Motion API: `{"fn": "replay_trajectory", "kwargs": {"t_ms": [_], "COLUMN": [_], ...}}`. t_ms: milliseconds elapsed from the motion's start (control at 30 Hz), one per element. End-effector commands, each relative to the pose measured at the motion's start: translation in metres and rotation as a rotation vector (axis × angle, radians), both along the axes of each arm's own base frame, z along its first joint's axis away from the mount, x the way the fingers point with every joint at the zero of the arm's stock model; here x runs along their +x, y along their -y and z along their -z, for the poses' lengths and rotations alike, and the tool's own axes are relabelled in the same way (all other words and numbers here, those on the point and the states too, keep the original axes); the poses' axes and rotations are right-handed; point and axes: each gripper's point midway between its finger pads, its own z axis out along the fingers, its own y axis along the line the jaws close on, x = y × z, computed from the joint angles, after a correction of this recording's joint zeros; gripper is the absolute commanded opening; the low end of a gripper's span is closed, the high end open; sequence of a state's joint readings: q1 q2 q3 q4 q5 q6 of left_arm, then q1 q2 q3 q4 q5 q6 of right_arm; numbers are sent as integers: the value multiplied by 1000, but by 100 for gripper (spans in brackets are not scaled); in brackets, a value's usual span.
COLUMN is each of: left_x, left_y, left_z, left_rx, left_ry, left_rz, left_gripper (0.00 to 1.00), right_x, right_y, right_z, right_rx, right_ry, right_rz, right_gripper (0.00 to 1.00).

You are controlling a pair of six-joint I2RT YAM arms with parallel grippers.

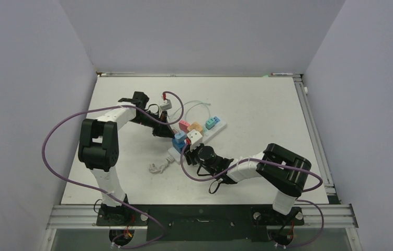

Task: Insert the plug
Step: Insert the plug into the socket, then reset both arms

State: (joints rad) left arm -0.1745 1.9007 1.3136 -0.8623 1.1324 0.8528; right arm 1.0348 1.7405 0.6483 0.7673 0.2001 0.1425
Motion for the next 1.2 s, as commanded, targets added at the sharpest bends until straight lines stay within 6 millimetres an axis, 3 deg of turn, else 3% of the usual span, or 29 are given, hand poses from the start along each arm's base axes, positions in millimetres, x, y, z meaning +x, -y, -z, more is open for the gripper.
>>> {"fn": "replay_trajectory", "kwargs": {"t_ms": [0,133,267,400,533,733,833,933,1000,1100,1167], "left_x": [-48,-46,-44,-40,-34,-24,-23,-29,-37,-45,-50], "left_y": [3,3,2,1,-1,-5,-7,-14,-19,-28,-32], "left_z": [21,21,20,16,11,-6,-15,-22,-23,-24,-24], "left_rx": [78,77,76,69,85,115,136,176,210,243,266], "left_ry": [-230,-230,-233,-231,-215,-184,-167,-150,-151,-162,-172], "left_rz": [45,42,34,17,-9,-55,-75,-69,-63,-68,-67], "left_gripper": [0,0,0,0,1,23,49,64,99,96,96], "right_x": [24,21,16,9,-1,-10,-12,-15,-16,-16,-17], "right_y": [-9,-6,6,27,54,84,91,99,103,109,113], "right_z": [-81,-88,-109,-130,-136,-123,-109,-97,-92,-88,-87], "right_rx": [201,189,163,128,84,93,97,108,114,110,113], "right_ry": [131,125,131,130,99,45,11,-13,-26,-41,-46], "right_rz": [58,56,49,61,103,185,218,249,269,297,313], "right_gripper": [41,46,51,57,62,64,64,65,66,68,77]}}
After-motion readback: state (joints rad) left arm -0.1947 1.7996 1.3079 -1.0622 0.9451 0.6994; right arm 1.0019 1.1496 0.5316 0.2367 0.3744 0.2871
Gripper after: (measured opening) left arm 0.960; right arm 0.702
